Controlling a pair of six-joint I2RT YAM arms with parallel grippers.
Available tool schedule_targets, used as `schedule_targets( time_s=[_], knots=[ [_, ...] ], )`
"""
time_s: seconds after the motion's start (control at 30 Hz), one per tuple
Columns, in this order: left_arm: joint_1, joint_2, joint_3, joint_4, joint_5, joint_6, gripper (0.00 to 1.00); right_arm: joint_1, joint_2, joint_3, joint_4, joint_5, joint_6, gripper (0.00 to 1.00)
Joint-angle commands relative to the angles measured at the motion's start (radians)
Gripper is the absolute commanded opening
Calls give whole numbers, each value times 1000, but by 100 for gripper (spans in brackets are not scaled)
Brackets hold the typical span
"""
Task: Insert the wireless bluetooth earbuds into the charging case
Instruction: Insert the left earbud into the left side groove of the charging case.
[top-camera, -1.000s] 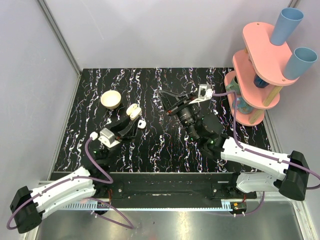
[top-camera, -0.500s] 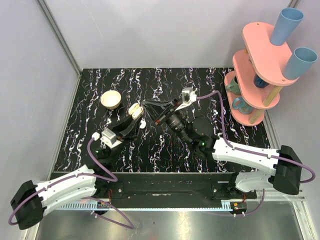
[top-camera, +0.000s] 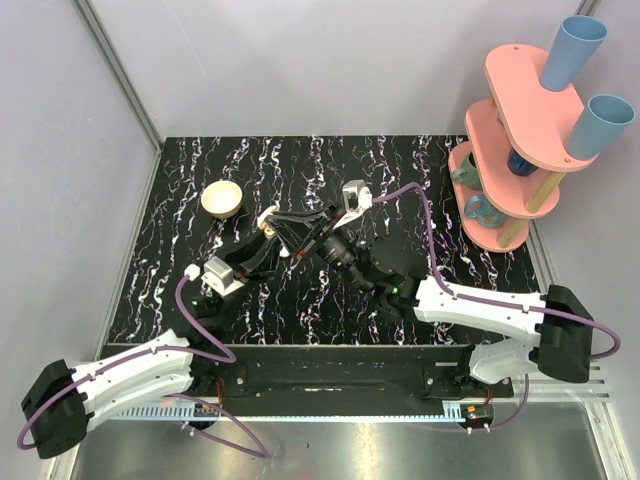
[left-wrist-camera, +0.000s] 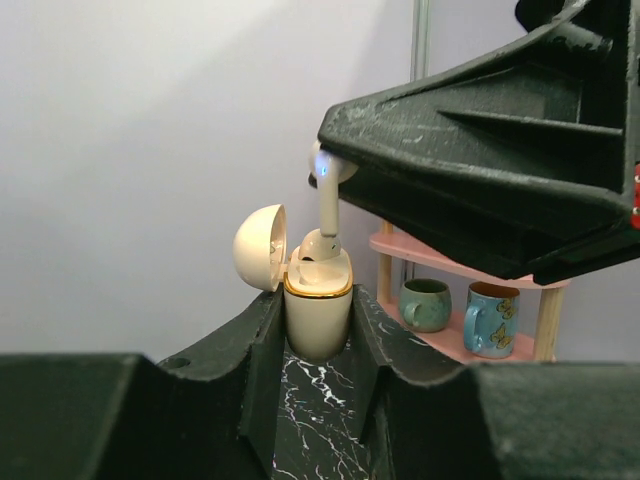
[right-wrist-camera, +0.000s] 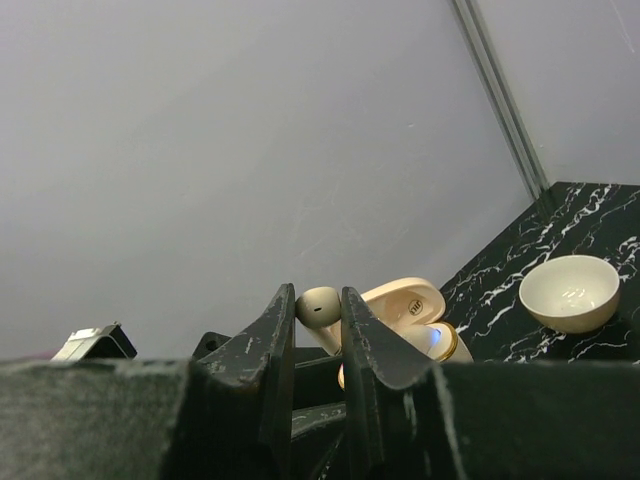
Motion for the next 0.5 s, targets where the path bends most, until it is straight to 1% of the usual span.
schedule_targets(
  time_s=[0.0,0.23,0.47],
  knots=[
    [1,-17,21,75,6,-3,0,12,11,58,-6,-6,-17,0],
    [1,-22,17,87,1,1,0,12,8,59,-38,26,-28,0],
    [1,-22,17,94,-2,6,0,12,15,71,-63,22,-34,0]
  ],
)
